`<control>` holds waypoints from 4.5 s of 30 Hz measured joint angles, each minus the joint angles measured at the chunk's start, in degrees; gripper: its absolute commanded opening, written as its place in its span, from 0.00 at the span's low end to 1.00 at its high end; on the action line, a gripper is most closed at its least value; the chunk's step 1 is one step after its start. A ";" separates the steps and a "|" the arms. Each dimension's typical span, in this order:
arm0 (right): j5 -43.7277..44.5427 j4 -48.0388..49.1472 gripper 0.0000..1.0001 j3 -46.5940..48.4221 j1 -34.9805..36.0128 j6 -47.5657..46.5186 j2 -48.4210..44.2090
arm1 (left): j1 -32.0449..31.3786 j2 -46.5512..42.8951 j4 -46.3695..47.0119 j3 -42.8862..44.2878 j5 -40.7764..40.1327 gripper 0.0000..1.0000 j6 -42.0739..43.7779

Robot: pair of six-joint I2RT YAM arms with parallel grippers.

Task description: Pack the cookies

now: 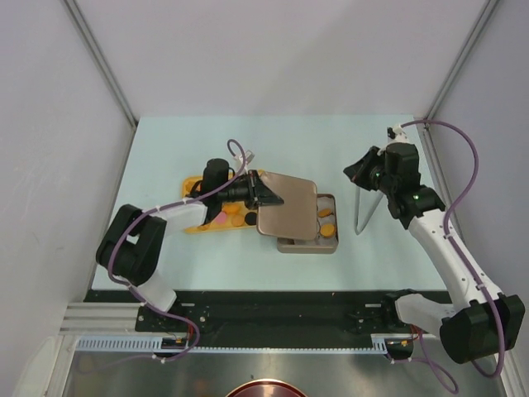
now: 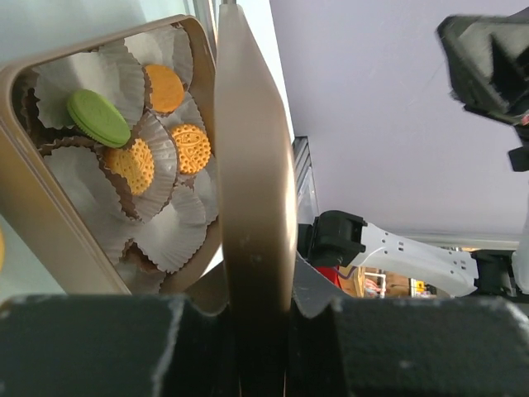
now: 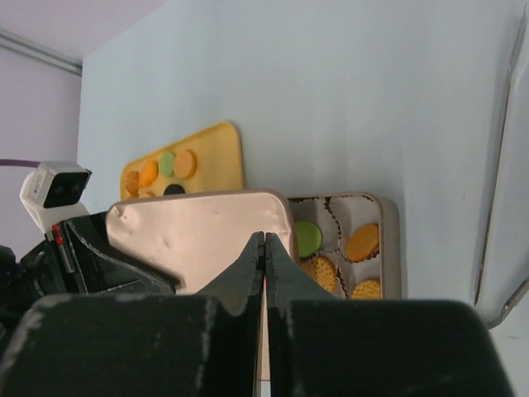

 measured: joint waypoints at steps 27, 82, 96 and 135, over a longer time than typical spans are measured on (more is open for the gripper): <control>-6.95 15.63 0.00 -20.00 -7.76 3.02 8.79 | -0.13 11.82 5.79 -0.46 -0.04 0.07 -0.90; -7.23 21.79 0.01 -22.73 -5.86 1.42 13.68 | -1.44 12.90 -43.17 23.43 -16.48 1.00 21.75; -7.26 21.86 0.01 -22.73 -5.84 1.42 13.46 | -1.20 12.07 -49.92 25.86 -22.12 1.00 24.44; -7.80 22.62 0.01 -22.73 -5.16 1.40 13.46 | 0.79 7.58 -62.77 28.94 -49.92 0.88 27.98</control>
